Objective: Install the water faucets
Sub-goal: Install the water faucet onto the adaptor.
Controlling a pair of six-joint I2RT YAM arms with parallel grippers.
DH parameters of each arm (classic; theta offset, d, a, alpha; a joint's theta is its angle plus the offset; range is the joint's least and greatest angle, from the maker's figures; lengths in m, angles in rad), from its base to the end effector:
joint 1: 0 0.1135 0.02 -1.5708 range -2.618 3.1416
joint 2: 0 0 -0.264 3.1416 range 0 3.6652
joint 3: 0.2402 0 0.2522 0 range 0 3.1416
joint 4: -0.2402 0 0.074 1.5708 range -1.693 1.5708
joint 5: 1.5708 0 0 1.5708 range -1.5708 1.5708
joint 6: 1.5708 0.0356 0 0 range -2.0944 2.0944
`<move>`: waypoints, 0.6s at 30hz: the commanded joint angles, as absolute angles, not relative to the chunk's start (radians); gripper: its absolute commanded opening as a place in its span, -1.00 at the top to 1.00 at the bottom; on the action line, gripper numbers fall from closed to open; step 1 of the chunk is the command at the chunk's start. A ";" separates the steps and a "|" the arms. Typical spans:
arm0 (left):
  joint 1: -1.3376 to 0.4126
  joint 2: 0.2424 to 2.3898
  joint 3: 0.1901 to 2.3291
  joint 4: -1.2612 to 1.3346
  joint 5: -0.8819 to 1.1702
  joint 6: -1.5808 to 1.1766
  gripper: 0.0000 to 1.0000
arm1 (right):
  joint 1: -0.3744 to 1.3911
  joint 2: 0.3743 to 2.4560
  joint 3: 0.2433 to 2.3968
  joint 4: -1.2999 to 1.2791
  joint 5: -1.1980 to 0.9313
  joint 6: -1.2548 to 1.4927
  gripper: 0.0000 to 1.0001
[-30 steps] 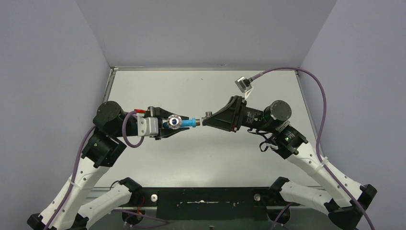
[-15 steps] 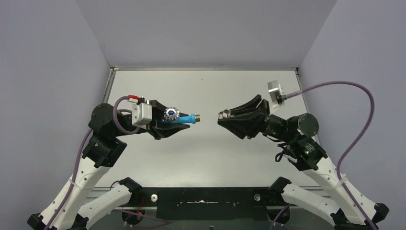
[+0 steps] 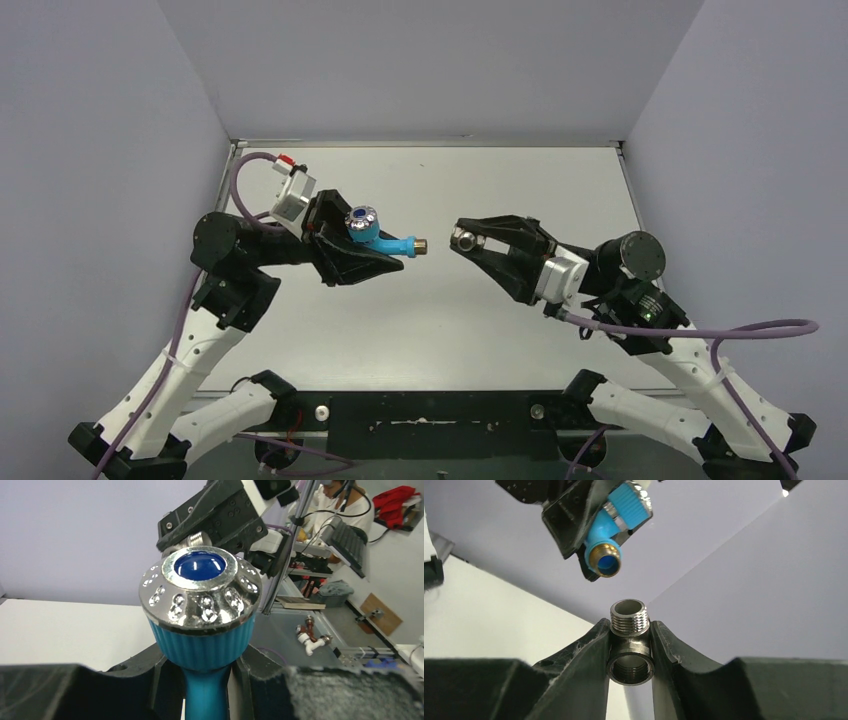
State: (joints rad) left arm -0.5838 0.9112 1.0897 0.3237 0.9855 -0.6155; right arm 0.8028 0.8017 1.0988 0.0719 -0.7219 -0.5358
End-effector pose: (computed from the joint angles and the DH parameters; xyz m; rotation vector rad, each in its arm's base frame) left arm 0.1261 -0.1189 0.4697 0.9715 1.1053 -1.5225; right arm 0.0852 0.1221 0.4686 -1.2219 0.5139 0.6599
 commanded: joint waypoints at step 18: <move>-0.586 0.941 1.216 0.315 1.065 -0.669 1.00 | 1.041 0.893 1.321 -0.154 -0.671 -1.004 1.00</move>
State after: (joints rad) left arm -0.5838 0.9463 1.1519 0.3367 1.0557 -0.7052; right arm 1.0275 0.8730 1.2625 -0.1398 -0.7021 -0.9562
